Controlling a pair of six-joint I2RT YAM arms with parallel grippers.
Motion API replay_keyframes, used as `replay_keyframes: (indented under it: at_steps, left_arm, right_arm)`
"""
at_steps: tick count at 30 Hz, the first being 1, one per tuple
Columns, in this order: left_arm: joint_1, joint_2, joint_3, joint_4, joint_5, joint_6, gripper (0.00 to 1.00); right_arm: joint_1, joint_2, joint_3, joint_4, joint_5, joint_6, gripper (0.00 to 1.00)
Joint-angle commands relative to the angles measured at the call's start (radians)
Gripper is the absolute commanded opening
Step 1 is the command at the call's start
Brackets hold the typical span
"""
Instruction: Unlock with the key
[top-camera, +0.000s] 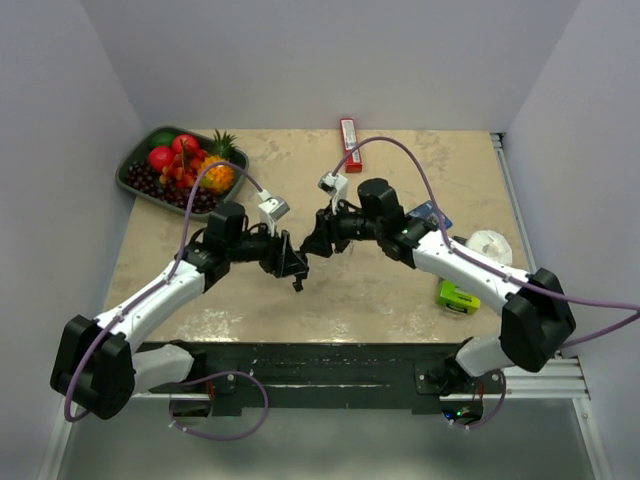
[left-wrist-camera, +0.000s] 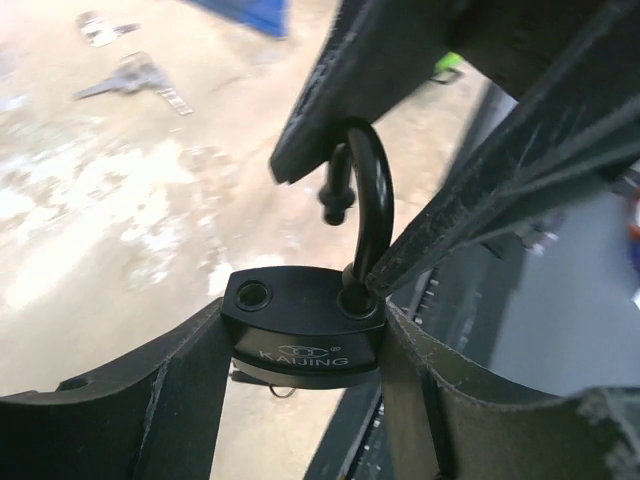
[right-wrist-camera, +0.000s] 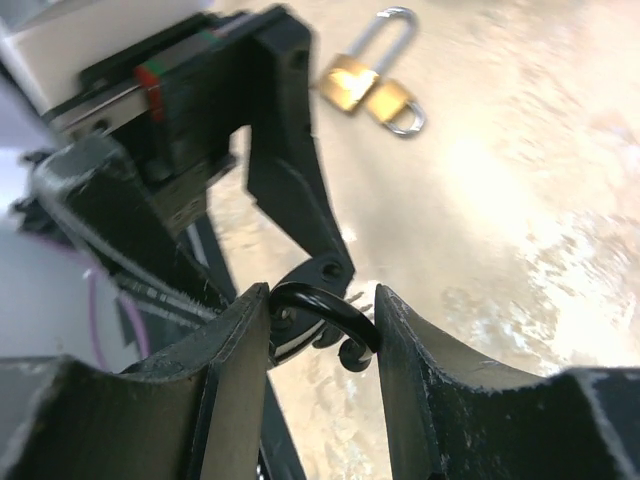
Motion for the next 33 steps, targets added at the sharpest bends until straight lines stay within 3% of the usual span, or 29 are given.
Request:
replay_keyframes:
  at_steps: [1, 4, 10, 14, 25, 33]
  left_arm:
    - [-0.007, 0.005, 0.052, -0.05, -0.249, -0.028, 0.0]
    - [-0.039, 0.017, 0.047, -0.06, -0.349, -0.036, 0.0]
    - [-0.085, 0.1, 0.088, -0.166, -0.677, -0.048, 0.0]
    - [-0.087, 0.14, 0.096, -0.156, -0.733, -0.072, 0.0]
    - [-0.086, 0.383, 0.16, -0.1, -0.86, -0.106, 0.0]
    - [-0.083, 0.534, 0.317, -0.163, -0.9, -0.089, 0.0]
  right_arm:
    - [0.014, 0.045, 0.042, -0.007, 0.245, 0.069, 0.0]
    - [0.038, 0.108, 0.043, 0.039, 0.313, 0.138, 0.0]
    - [0.058, 0.238, 0.074, 0.09, 0.489, 0.235, 0.0]
    - [0.057, 0.29, 0.082, 0.131, 0.543, 0.27, 0.0]
    - [-0.044, 0.378, 0.073, 0.216, 0.518, 0.333, 0.28]
    - [-0.132, 0.301, -0.027, 0.228, 0.526, 0.322, 0.51]
